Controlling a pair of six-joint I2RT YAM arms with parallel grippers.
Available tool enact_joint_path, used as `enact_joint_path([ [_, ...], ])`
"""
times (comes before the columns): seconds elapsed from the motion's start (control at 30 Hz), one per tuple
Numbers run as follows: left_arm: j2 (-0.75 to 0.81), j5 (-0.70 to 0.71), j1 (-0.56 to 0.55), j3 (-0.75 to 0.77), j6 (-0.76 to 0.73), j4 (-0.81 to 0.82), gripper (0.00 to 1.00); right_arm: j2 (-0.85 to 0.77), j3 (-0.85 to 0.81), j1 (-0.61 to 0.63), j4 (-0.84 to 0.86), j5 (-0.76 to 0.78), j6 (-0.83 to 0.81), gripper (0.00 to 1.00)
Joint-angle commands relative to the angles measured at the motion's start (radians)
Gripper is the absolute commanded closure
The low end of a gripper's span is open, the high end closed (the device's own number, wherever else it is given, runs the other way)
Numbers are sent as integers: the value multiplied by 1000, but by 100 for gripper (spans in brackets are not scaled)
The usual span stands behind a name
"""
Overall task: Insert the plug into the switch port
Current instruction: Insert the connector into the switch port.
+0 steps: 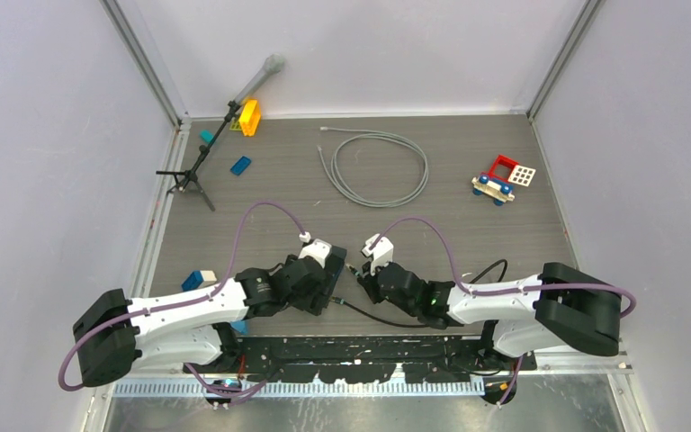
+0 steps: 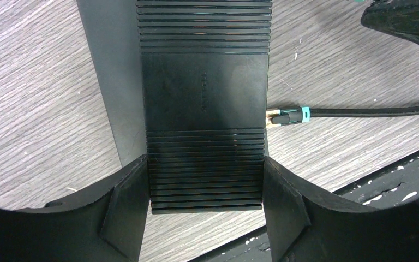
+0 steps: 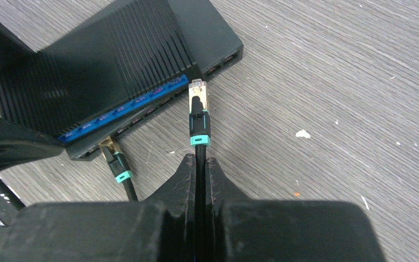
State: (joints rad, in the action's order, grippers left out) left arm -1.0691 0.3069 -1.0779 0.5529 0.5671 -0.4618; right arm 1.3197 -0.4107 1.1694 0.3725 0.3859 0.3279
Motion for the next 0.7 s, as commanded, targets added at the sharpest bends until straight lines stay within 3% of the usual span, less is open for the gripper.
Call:
enact_joint_path([
  [0.0, 9, -18, -1, -11, -24, 35, 100, -26, 8, 2, 115, -19, 72, 100],
  [0.67, -14, -28, -2, -6, -29, 41, 100, 37, -15, 2, 103, -36, 114, 99],
])
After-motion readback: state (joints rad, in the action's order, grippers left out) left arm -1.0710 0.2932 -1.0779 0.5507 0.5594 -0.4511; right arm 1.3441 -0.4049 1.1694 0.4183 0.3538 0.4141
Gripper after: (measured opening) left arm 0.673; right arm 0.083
